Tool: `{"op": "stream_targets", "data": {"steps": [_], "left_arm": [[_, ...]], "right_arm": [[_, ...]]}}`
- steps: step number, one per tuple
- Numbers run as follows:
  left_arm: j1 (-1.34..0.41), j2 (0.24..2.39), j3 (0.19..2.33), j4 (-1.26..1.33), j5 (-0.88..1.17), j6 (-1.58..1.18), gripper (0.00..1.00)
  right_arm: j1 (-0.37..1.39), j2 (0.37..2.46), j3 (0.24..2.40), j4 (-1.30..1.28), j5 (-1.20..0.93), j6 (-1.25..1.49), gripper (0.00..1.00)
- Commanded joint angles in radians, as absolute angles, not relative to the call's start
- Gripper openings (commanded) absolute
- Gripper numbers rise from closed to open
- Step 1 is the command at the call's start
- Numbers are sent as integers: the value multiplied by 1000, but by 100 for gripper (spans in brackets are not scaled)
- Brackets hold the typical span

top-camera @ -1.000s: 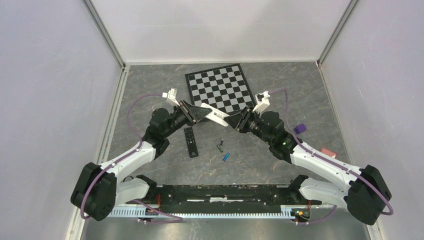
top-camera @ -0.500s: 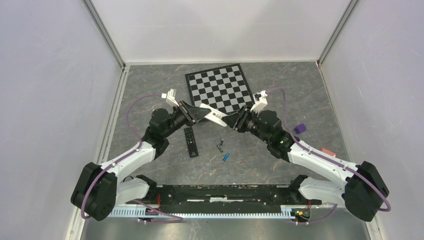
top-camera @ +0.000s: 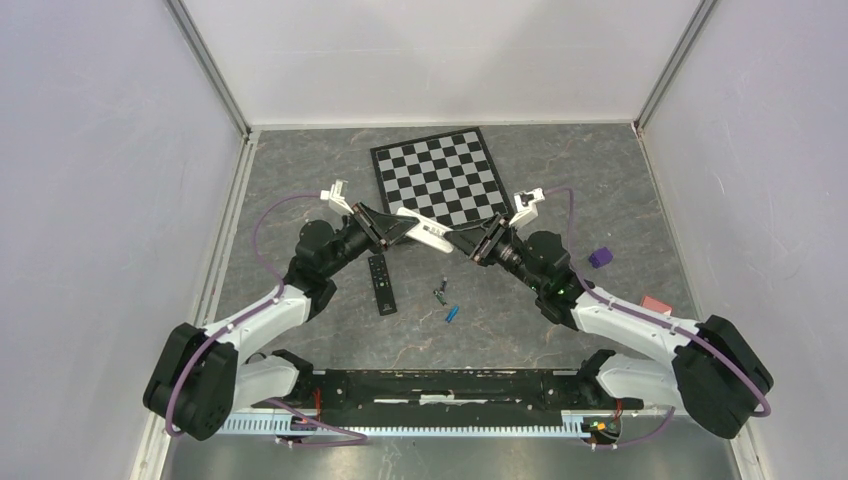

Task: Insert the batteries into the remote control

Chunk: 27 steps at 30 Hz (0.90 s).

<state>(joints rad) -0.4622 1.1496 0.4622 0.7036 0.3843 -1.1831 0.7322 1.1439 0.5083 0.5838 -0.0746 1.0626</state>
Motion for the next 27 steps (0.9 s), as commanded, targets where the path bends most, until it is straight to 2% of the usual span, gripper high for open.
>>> {"op": "stream_targets", "data": {"steps": [1, 17, 27], "left_arm": [[-526, 1157, 504, 777, 550, -1238, 2], [-593, 1198, 553, 458, 318, -988, 2], [-608, 1258, 567, 438, 285, -971, 2]], "right_arm": [[758, 1188, 504, 815, -243, 1153, 31], [742, 1149, 535, 822, -220, 1042, 30], [702, 1144, 489, 820, -200, 1038, 29]]}}
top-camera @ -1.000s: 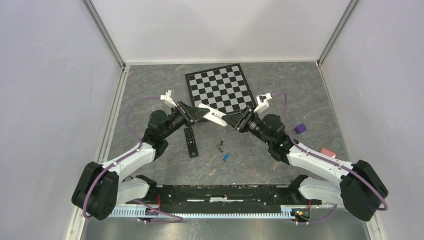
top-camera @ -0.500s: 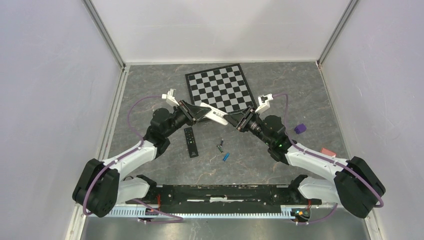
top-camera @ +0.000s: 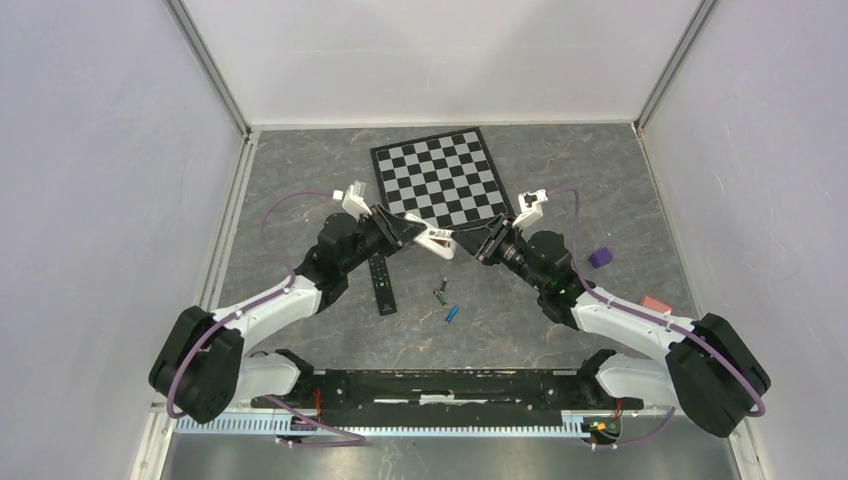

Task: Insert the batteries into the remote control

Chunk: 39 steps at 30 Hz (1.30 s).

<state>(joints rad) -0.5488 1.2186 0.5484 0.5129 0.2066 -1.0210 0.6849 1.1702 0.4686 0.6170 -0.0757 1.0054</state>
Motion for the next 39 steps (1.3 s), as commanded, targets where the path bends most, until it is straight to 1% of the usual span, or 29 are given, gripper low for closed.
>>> {"op": "stream_targets", "data": {"steps": [1, 7, 11, 13, 16, 19, 20, 25, 30, 32, 36, 39], "left_arm": [[-608, 1263, 569, 437, 282, -969, 2], [-608, 1302, 598, 455, 287, -974, 2], [-607, 1343, 613, 468, 263, -980, 2], [-607, 1366, 618, 451, 219, -975, 2], [-605, 1405, 641, 426, 184, -950, 2], [-604, 1423, 664, 429, 218, -929, 2], [-604, 1425, 672, 428, 235, -915, 2], [-603, 1409, 718, 393, 362, -799, 2], [-603, 1369, 773, 253, 522, -620, 2], [-604, 1373, 796, 272, 621, -587, 2], [-604, 1425, 895, 255, 850, -533, 2], [-603, 1431, 910, 258, 975, -512, 2]], "right_arm": [[692, 1144, 480, 818, -199, 1036, 29], [636, 1163, 406, 771, -185, 1018, 30], [582, 1174, 377, 685, -160, 944, 31], [564, 1168, 400, 567, -127, 870, 32], [550, 1169, 455, 409, -87, 743, 36], [542, 1183, 508, 257, -77, 629, 46], [541, 1186, 510, 230, -82, 607, 51], [537, 1164, 465, 183, -151, 511, 76], [538, 1088, 446, 179, -316, 350, 93], [538, 1033, 450, 181, -382, 282, 98], [539, 970, 468, 178, -485, 189, 98], [539, 971, 479, 179, -575, 176, 98]]}}
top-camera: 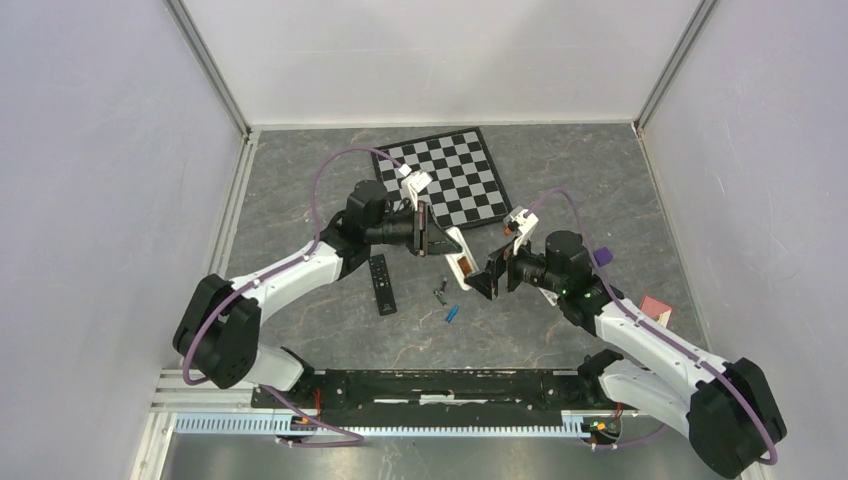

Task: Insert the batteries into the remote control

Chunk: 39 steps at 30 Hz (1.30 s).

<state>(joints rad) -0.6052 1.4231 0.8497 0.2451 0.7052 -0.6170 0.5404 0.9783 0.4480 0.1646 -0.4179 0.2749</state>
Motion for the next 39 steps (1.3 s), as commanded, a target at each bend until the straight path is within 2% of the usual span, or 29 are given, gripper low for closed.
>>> {"op": "stream_targets", "data": {"steps": [1, 4, 8, 11, 14, 16, 17, 18, 20, 22, 24, 27, 31, 34, 36, 37, 38, 39], "left_arm": [[-604, 1427, 906, 287, 1008, -524, 2], [-605, 1410, 881, 392, 1085, -591, 2], [-605, 1387, 852, 469, 1081, -640, 2], [-604, 1392, 840, 533, 1094, -696, 3], [-605, 1391, 815, 647, 1098, -781, 7], [-605, 1390, 799, 727, 1099, -847, 18], [-604, 1387, 791, 759, 1092, -876, 27], [-604, 1386, 787, 789, 1073, -910, 38], [-604, 1378, 779, 800, 1014, -953, 52], [-604, 1367, 762, 814, 932, -1001, 59], [-604, 1365, 735, 899, 884, -1078, 59], [-604, 1366, 707, 998, 842, -1142, 55], [-605, 1371, 694, 1037, 811, -1167, 41], [-604, 1382, 701, 1043, 807, -1171, 39], [-605, 1383, 704, 1045, 805, -1166, 26], [-604, 1381, 704, 1045, 804, -1160, 14], [-605, 1377, 703, 1037, 802, -1150, 4], [-603, 1369, 702, 1016, 796, -1131, 2]], "right_arm": [[540, 977, 480, 180, -599, 177, 98], [549, 982, 489, 182, -661, 177, 98], [593, 979, 512, 182, -730, 174, 86], [630, 990, 535, 183, -755, 189, 68], [638, 1002, 555, 186, -767, 218, 42], [639, 1000, 564, 193, -762, 240, 27], [639, 996, 567, 202, -754, 252, 21], [639, 988, 567, 214, -744, 271, 16], [638, 974, 555, 283, -738, 331, 9], [637, 968, 543, 355, -734, 399, 4], [639, 975, 540, 405, -731, 460, 0], [639, 994, 553, 417, -718, 497, 0], [638, 1017, 569, 420, -732, 523, 0], [638, 1040, 575, 419, -765, 542, 0], [638, 1051, 576, 419, -778, 552, 2], [638, 1052, 575, 419, -778, 553, 6], [637, 1051, 574, 416, -775, 552, 22], [638, 1045, 572, 416, -764, 550, 43]]}}
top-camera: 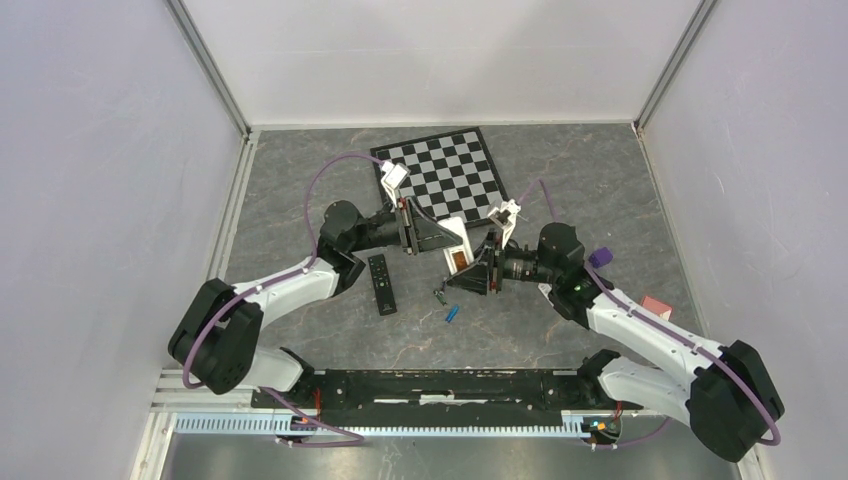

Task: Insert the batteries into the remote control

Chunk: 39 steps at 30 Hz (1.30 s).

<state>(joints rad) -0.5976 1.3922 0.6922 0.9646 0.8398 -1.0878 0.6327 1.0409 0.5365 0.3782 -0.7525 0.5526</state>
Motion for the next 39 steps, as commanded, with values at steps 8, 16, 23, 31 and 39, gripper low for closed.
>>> {"op": "stream_targets", "data": {"steps": [8, 16, 23, 31, 39], "left_arm": [[-592, 1160, 790, 180, 325, -699, 2], [-585, 1025, 857, -228, -86, -571, 2], [-584, 997, 854, -240, -89, -576, 2], [-584, 1011, 856, -211, -4, -561, 2], [-584, 1011, 802, 38, 425, -525, 2]], "right_arm": [[615, 950, 595, 210, -447, 362, 98], [622, 949, 631, -10, -45, 252, 98], [632, 1047, 707, -150, 299, 210, 77], [548, 1222, 804, -191, 316, 235, 70], [515, 1405, 872, -192, 257, 261, 71]]}}
